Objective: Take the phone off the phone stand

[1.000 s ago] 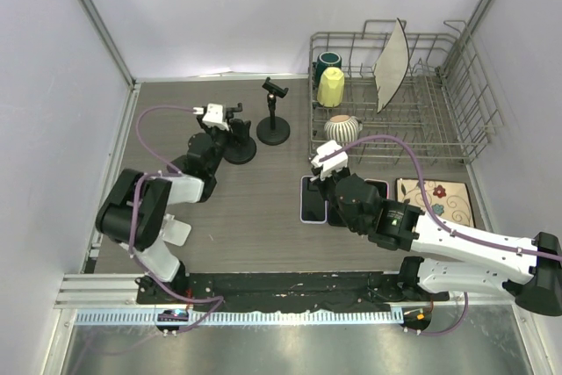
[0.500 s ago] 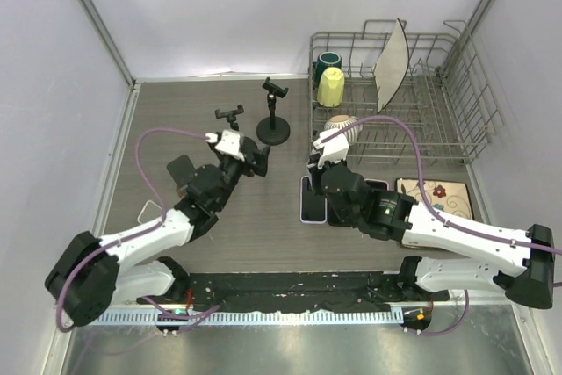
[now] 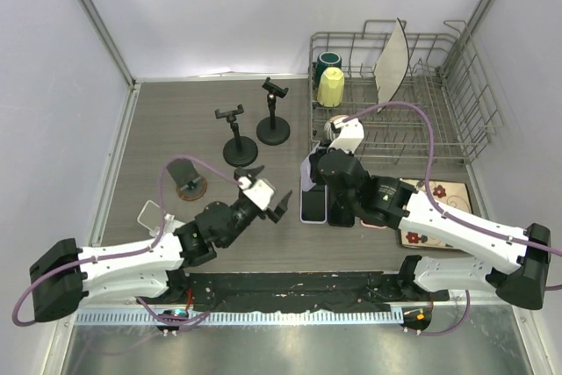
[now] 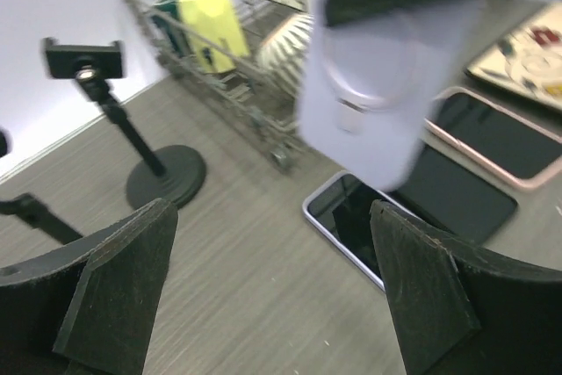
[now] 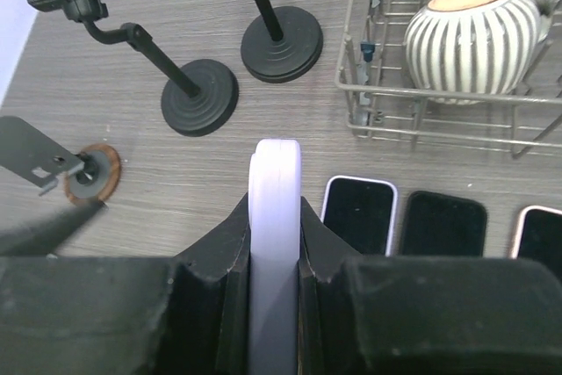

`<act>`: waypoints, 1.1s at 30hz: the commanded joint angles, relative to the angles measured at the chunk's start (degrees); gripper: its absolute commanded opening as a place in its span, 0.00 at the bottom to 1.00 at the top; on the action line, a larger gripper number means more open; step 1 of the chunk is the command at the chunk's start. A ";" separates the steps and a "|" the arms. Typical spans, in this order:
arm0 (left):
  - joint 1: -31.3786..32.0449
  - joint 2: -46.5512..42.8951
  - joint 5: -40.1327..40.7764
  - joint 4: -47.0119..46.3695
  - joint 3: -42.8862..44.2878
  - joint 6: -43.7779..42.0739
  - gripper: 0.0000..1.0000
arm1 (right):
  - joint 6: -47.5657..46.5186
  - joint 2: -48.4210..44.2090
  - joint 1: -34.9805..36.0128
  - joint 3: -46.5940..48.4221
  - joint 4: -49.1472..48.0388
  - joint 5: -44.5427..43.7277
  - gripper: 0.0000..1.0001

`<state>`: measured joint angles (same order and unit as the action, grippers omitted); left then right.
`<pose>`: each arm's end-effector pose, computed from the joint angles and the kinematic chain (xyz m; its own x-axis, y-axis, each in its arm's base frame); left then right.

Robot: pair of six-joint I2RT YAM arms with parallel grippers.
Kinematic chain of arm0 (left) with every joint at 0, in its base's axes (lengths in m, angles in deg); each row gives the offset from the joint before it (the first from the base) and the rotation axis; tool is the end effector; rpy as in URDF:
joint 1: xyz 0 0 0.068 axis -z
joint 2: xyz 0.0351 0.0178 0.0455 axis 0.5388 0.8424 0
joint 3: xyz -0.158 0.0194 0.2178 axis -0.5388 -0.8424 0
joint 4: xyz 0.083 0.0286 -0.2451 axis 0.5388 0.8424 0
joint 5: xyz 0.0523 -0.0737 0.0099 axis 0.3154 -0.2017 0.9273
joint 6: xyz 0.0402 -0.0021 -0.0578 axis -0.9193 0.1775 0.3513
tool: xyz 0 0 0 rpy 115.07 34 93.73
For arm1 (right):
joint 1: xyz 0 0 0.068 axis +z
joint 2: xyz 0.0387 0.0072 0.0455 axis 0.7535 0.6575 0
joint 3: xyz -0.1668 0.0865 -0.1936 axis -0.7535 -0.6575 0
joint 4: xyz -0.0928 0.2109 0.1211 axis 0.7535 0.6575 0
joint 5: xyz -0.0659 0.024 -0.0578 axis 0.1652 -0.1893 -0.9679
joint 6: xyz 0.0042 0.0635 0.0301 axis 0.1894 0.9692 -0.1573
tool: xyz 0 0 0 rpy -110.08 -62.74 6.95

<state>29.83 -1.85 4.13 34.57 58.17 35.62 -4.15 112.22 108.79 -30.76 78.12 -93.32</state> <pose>0.1299 -0.1976 0.2590 0.1321 0.0805 -0.9880 0.6033 0.7843 0.1446 0.1638 0.2054 0.3322 -0.3744 0.1629 -0.9129 -0.1636 0.9574 0.2379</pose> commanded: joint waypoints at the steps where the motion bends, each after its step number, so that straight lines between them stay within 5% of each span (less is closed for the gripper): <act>1: 5.14 0.78 -0.63 -0.76 -1.42 -7.55 0.95 | 9.85 1.01 -0.13 4.71 -1.31 -0.48 0.01; 14: 9.63 18.96 14.02 -21.23 0.59 -16.33 0.93 | 17.59 1.01 -0.22 3.66 -2.54 3.13 0.01; 26: 14.21 34.27 26.35 -44.00 4.37 -24.42 0.65 | 21.28 -0.22 -0.22 1.46 -4.03 3.57 0.01; 33: 14.56 35.85 29.51 -48.49 4.82 -25.84 0.28 | 21.98 -0.66 -0.22 0.85 -4.56 3.48 0.01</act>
<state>43.93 33.75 30.29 -1.43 61.66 10.57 15.15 114.16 108.66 -30.35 79.54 -88.42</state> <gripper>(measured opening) 0.392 0.214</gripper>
